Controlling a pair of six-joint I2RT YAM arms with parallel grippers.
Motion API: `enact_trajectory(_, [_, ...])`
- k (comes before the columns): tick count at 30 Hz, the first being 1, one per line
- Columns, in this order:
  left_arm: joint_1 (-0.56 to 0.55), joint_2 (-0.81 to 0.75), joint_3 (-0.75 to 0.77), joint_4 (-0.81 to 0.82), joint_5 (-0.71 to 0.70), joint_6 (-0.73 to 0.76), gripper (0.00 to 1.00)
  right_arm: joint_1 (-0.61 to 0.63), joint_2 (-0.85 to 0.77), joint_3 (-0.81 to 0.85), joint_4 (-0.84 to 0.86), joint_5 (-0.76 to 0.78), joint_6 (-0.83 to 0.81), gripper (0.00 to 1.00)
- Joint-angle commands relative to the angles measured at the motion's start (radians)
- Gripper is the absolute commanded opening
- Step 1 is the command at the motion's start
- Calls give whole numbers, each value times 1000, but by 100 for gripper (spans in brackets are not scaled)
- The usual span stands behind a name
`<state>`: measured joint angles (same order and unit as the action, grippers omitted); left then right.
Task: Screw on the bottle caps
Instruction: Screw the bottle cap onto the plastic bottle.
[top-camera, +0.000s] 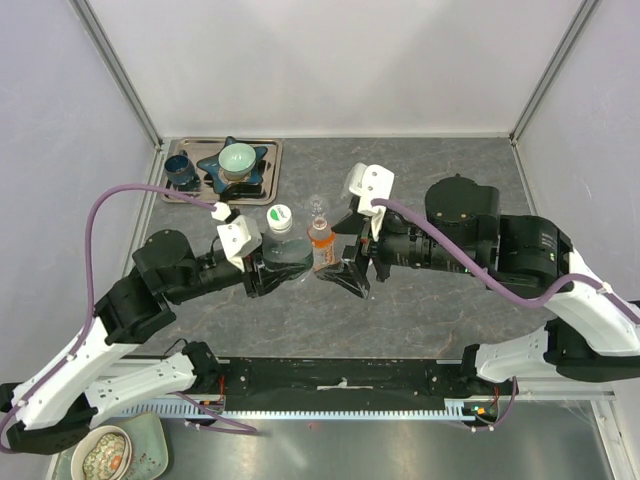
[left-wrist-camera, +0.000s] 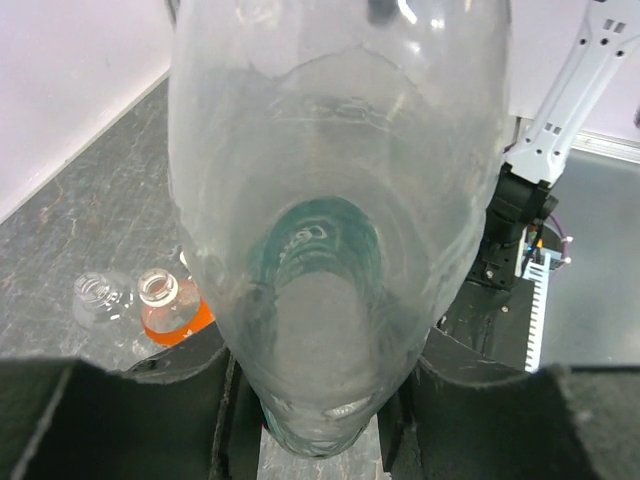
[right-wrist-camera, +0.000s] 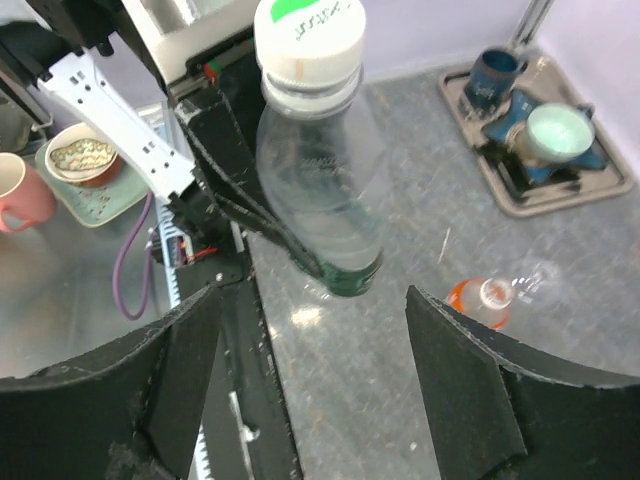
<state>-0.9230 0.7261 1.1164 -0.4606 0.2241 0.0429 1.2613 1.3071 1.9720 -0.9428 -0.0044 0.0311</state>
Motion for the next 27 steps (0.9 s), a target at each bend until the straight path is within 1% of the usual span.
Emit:
enact_trajectory(1, [24, -20, 2, 40, 155, -34, 34, -7, -60, 36, 143, 8, -141, 83])
enact_trajectory(2, [27, -27, -3, 36, 182, -34, 34, -7, -66, 28, 166, -38, -163, 86])
enact_trajectory(3, [32, -30, -10, 19, 243, -28, 35, -11, -71, 28, 199, -111, -198, 87])
enact_trajectory(5, [38, -37, -16, -1, 303, -11, 36, -29, -60, 40, 213, -221, -229, 89])
enact_trajectory(6, [39, -39, -21, -12, 372, -2, 36, -43, -52, 50, 214, -352, -238, 90])
enact_trajectory(7, [41, -37, -24, -33, 404, 12, 36, -83, -25, 60, 214, -417, -244, 90])
enact_trajectory(9, [41, -44, -36, -39, 483, 38, 36, -131, 6, 93, 229, -550, -238, 90])
enact_trajectory(10, [41, -45, -41, -46, 506, 44, 36, -173, 30, 94, 251, -671, -211, 90])
enact_trajectory(12, [42, -39, -49, -61, 570, 75, 36, -203, 50, 76, 333, -785, -169, 90])
enact_trajectory(14, [41, -37, -53, -75, 589, 103, 36, -217, 87, 74, 363, -859, -134, 91])
enact_trajectory(17, [41, -27, -47, -93, 615, 136, 36, -223, 124, 73, 394, -922, -111, 90])
enact_trajectory(20, [41, -21, -47, -96, 604, 147, 36, -226, 129, 32, 479, -968, -70, 89])
enact_trajectory(21, [41, -17, -46, -95, 600, 150, 36, -224, 123, 16, 531, -988, -39, 89])
enact_trajectory(24, [41, -17, -43, -89, 598, 153, 36, -224, 101, -51, 611, -1011, 22, 88])
enact_trajectory(27, [42, -19, -44, -79, 595, 149, 36, -224, 86, -84, 636, -1019, 47, 85])
